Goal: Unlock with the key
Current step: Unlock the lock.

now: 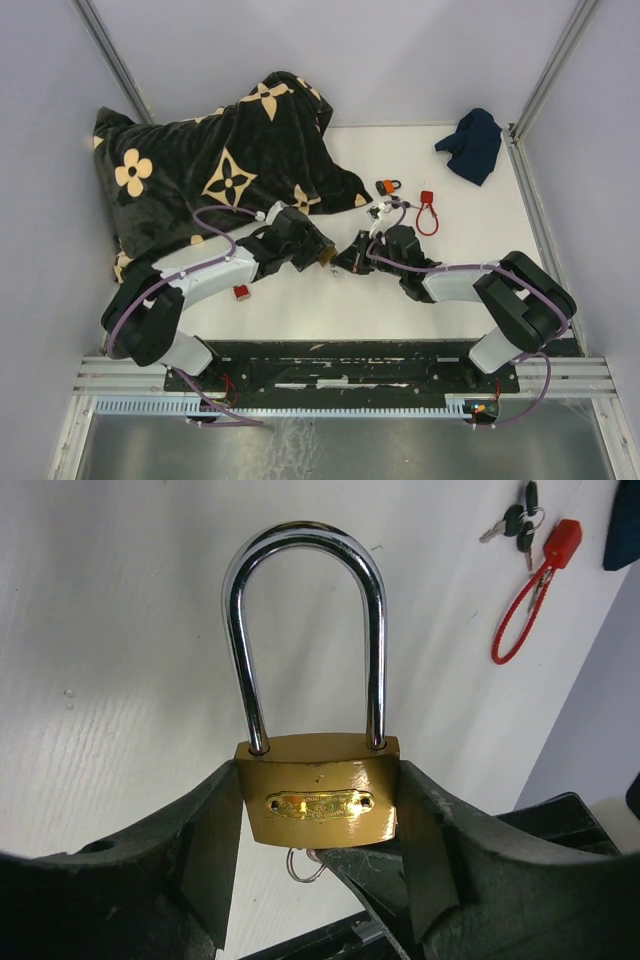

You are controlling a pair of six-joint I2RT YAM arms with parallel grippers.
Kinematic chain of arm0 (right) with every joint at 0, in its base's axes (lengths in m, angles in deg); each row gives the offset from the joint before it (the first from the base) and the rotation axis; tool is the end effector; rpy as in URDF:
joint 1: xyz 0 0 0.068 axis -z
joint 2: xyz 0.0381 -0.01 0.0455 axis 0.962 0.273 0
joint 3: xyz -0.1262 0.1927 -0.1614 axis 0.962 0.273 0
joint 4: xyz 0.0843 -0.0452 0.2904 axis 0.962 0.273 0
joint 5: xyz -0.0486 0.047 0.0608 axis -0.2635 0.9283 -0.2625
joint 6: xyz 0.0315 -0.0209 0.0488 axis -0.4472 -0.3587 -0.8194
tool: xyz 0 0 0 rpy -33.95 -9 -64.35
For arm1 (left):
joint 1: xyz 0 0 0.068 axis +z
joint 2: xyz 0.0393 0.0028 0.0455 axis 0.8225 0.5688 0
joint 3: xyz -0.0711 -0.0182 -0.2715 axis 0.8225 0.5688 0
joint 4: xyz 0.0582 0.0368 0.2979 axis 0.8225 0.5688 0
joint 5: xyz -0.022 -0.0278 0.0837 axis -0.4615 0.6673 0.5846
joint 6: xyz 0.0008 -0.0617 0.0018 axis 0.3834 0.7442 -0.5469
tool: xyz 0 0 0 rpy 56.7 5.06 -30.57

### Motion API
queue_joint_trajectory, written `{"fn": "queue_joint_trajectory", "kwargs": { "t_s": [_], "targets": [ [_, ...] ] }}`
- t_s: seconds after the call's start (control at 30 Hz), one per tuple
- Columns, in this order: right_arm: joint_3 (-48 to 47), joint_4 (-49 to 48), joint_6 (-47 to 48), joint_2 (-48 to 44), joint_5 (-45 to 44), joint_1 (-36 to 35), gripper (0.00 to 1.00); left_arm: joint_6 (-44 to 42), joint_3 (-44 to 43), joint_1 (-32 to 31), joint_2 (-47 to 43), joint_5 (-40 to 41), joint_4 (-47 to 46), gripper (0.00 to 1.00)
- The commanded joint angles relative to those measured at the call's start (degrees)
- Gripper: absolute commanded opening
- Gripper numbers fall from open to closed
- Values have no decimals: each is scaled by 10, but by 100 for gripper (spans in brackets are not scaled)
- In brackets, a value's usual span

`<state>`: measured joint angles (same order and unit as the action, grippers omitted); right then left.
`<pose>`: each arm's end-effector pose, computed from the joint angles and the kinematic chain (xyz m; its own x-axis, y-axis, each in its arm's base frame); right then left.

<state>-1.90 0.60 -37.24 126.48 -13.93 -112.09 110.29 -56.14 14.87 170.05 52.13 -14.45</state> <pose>0.2543 0.2163 0.1262 -0.7885 0.2911 -0.5418 -0.3351 0.5354 0.7753 0.2719 -0.2271 0.1765 -0.7419 -0.6137 -0.2702 -0.3274 0.6832 -0.6528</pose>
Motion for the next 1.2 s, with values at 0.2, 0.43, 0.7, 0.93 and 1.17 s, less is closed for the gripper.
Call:
{"fn": "queue_joint_trajectory", "kwargs": {
  "t_s": [0.2, 0.43, 0.7, 0.93, 1.17],
  "targets": [
    [-13, -237, -122, 14, 67, 41, 2, 51, 171, -28, -181, -45, -352, 3],
    [-33, -377, -250, 70, 134, 43, 2, 48, 249, -28, -201, -66, -546, 3],
    [-19, -392, -289, 85, 138, 43, 2, 27, 303, -24, -210, -68, -674, 3],
    [-24, -284, -219, 34, 161, 44, 24, -28, 303, -6, -215, -83, -645, 3],
    [-25, -60, -66, -79, 189, 71, 52, -169, 257, 29, -253, -90, -432, 3]
  ]
}}
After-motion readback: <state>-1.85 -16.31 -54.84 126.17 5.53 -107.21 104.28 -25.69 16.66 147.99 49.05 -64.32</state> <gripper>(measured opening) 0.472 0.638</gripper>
